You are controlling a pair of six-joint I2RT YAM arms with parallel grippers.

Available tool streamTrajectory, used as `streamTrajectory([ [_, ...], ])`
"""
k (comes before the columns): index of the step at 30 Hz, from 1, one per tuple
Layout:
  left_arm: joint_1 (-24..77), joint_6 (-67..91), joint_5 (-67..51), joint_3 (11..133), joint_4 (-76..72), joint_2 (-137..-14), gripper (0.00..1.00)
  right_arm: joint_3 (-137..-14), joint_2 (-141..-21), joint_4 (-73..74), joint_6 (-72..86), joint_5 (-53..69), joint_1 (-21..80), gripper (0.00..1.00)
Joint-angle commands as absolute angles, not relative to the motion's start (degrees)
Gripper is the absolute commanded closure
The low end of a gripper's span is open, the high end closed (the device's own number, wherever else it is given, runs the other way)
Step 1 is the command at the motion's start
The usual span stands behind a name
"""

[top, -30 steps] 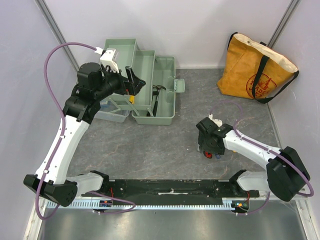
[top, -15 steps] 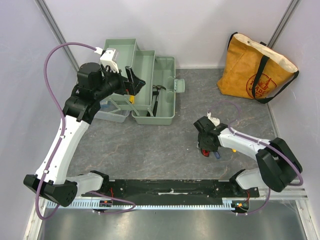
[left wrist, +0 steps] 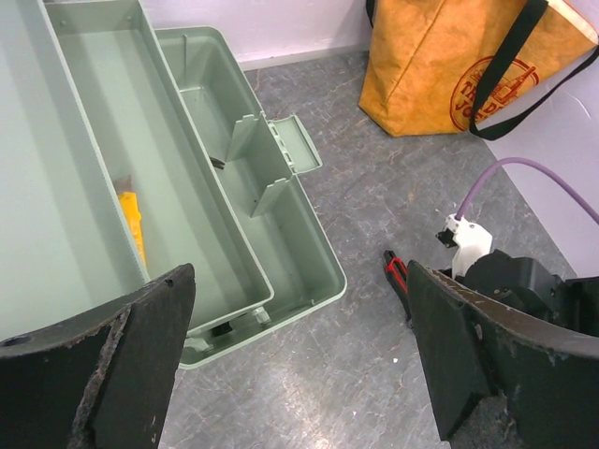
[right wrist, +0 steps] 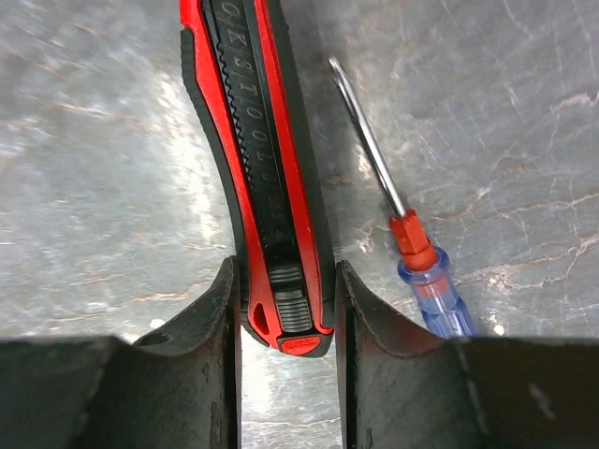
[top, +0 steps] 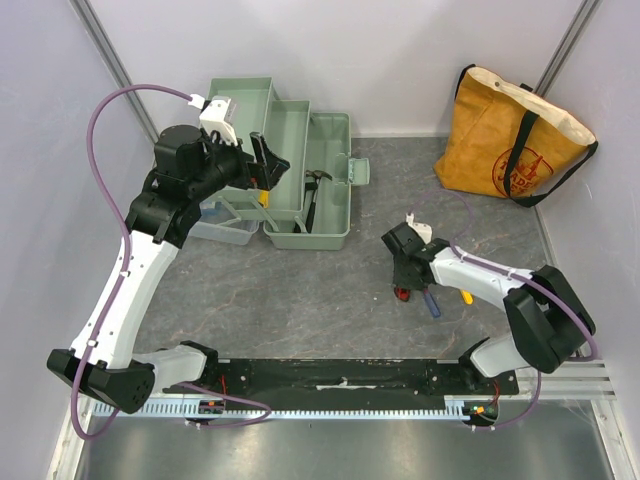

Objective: Pack the tool kit

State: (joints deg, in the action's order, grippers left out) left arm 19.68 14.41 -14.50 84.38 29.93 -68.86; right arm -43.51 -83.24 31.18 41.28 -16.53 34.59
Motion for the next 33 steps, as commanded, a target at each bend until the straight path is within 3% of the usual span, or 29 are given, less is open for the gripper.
streamTrajectory([
  [1,19.6,12.0,-13.2,86.7,28.7,-68.5,0.02,-51.7,-80.6,29.9,40.0,-17.0,34.4,0.96],
  [10,19.5,11.3,-8.0,86.9,28.9,-66.2,0.02,-70.2,-81.6,29.1,37.5,-13.8,34.0,0.96],
  [21,19.5,11.2,-5.5,86.0,28.5,-61.8,0.02,-92.4,-98.3,18.5,40.7,-2.1,38.8,0.95],
  [33,19.4,11.1,-5.1,84.5,28.6,-60.6,0.03,-108.9,-111.4,17.4,47.5,-12.2,43.5,0.96],
])
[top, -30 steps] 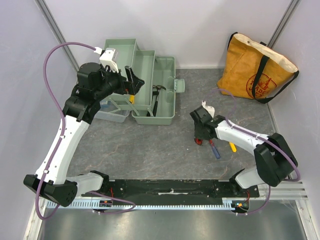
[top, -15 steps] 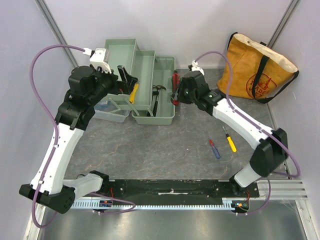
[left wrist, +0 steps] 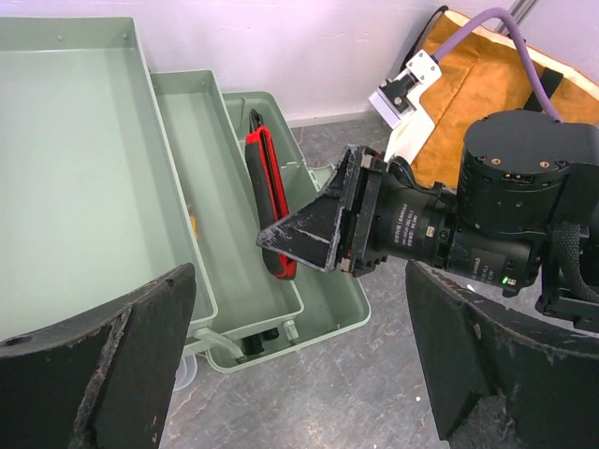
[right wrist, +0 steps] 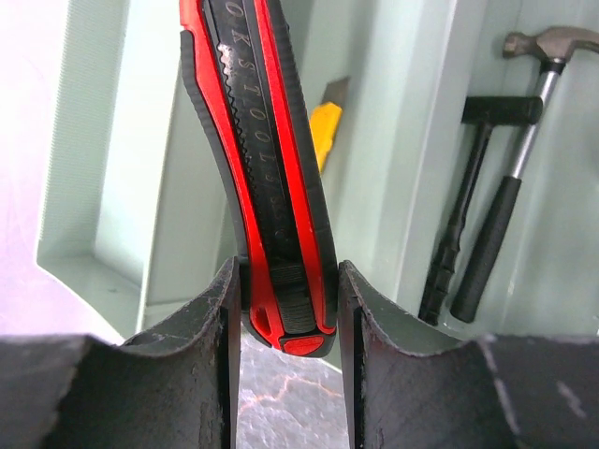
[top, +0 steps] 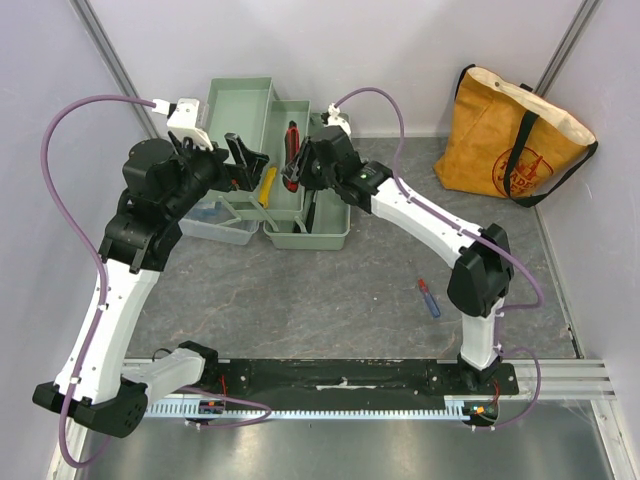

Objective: Pack the tool kit

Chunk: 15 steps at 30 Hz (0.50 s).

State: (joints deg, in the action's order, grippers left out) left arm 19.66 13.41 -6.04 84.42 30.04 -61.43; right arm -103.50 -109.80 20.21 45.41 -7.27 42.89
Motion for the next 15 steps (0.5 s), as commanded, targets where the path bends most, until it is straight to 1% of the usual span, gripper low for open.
streamTrajectory([
  [1,19.5,11.1,-5.3,84.5,28.5,-60.6,0.03,-109.5,-112.8,17.8,47.8,-13.1,43.8,0.95],
  [6,19.5,10.8,-5.4,84.2,28.0,-61.0,0.02,-111.6,-117.1,17.7,48.0,-21.9,46.2,0.96],
  [15,19.5,10.5,-5.4,83.8,27.9,-61.1,0.03,-118.3,-124.4,19.1,42.2,-34.9,49.0,0.95],
])
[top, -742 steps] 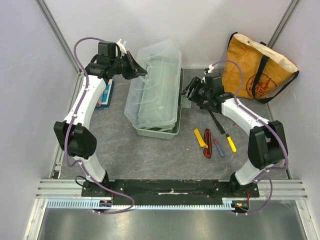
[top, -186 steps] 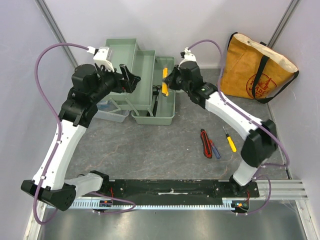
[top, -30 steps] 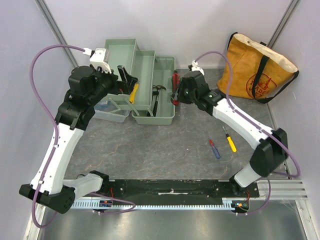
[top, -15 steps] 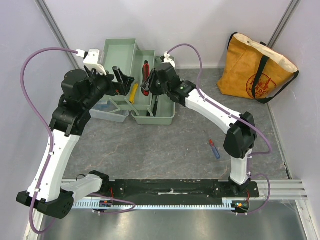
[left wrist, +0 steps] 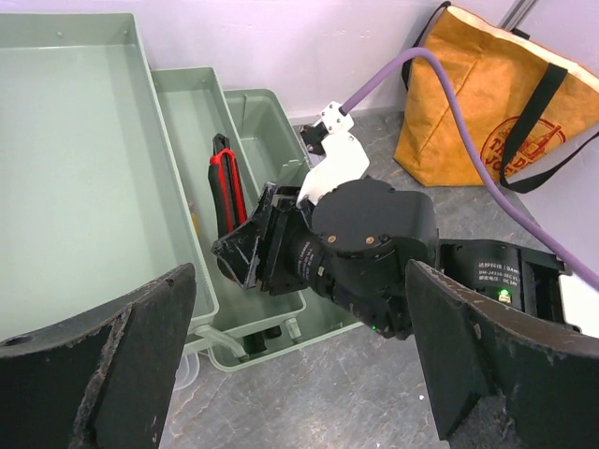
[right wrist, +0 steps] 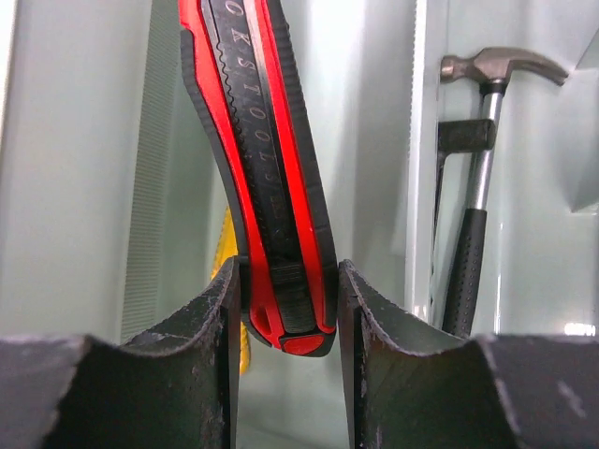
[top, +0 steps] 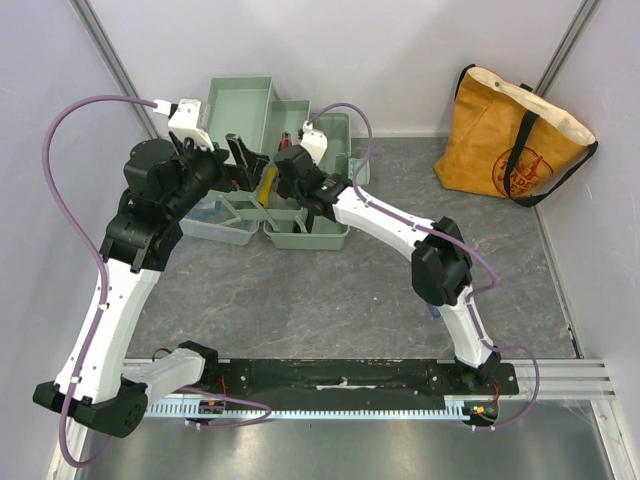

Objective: Pack the tool kit

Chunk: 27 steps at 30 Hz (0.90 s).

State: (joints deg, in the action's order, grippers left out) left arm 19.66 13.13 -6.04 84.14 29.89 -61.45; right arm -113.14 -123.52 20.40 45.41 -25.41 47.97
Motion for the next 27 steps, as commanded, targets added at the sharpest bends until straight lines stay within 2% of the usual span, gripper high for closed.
streamTrajectory([
  [1,19.5,10.6,-5.4,83.9,27.9,-61.0,0.03,-118.3,-125.1,19.0,41.7,-36.6,49.4,0.95],
  [7,19.4,10.7,-6.2,84.5,27.3,-61.1,0.03,-119.0,-126.8,20.3,40.8,-41.3,49.9,0.86],
  [13,19.5,10.5,-6.0,84.5,27.3,-61.3,0.03,-121.1,-128.0,21.5,38.9,-43.6,50.4,0.57],
  [27,19.5,10.3,-6.2,84.6,27.4,-61.3,0.03,-121.9,-125.1,23.4,37.0,-43.3,50.4,0.45],
])
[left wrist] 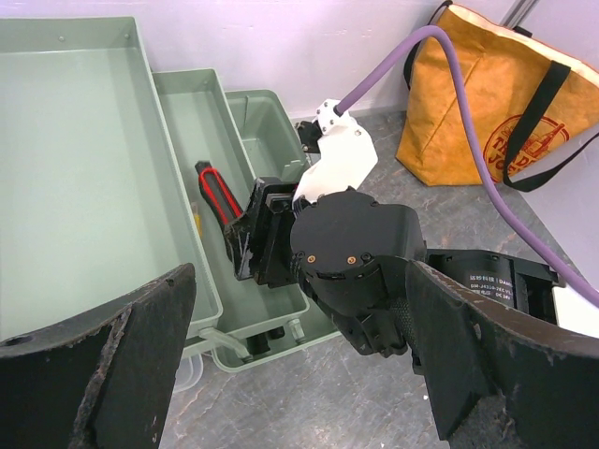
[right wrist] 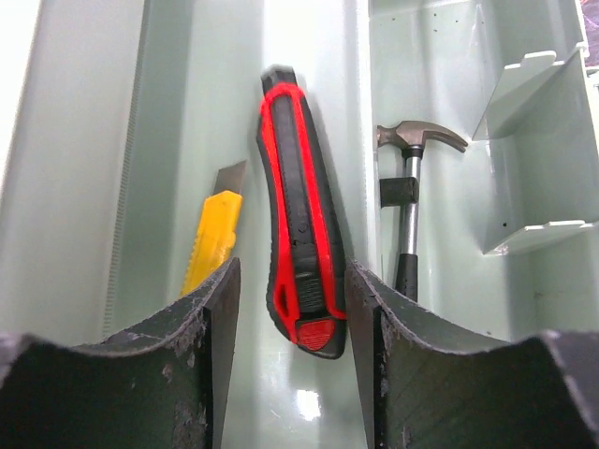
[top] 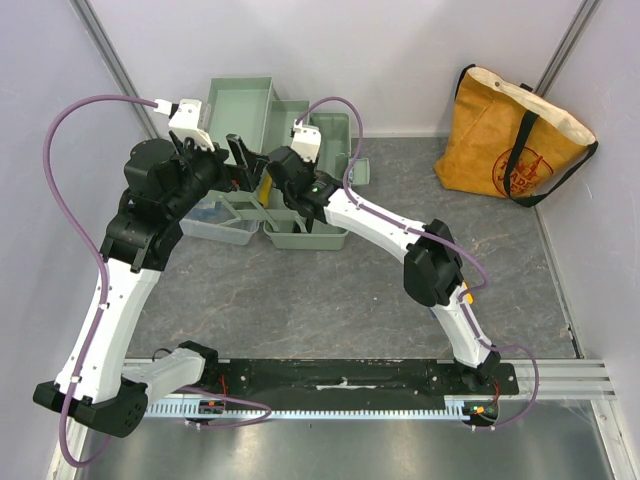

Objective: Pack the tool kit

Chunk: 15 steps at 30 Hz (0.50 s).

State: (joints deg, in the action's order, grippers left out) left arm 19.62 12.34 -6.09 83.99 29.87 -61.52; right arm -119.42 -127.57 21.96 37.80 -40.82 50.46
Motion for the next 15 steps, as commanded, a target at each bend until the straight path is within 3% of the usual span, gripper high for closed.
streamTrajectory([
  [1,19.5,10.3,-6.3,84.6,27.4,-61.3,0.03,-122.0,-125.2,23.5,37.0,-43.0,50.4,0.44],
  [10,19.4,10.3,-7.4,84.6,27.5,-60.8,0.03,-122.8,-119.9,24.5,34.0,-41.4,50.0,0.46],
  [15,19.4,9.6,-13.9,84.7,27.3,-61.2,0.03,-119.8,-112.6,26.4,28.5,-34.6,46.5,0.41],
])
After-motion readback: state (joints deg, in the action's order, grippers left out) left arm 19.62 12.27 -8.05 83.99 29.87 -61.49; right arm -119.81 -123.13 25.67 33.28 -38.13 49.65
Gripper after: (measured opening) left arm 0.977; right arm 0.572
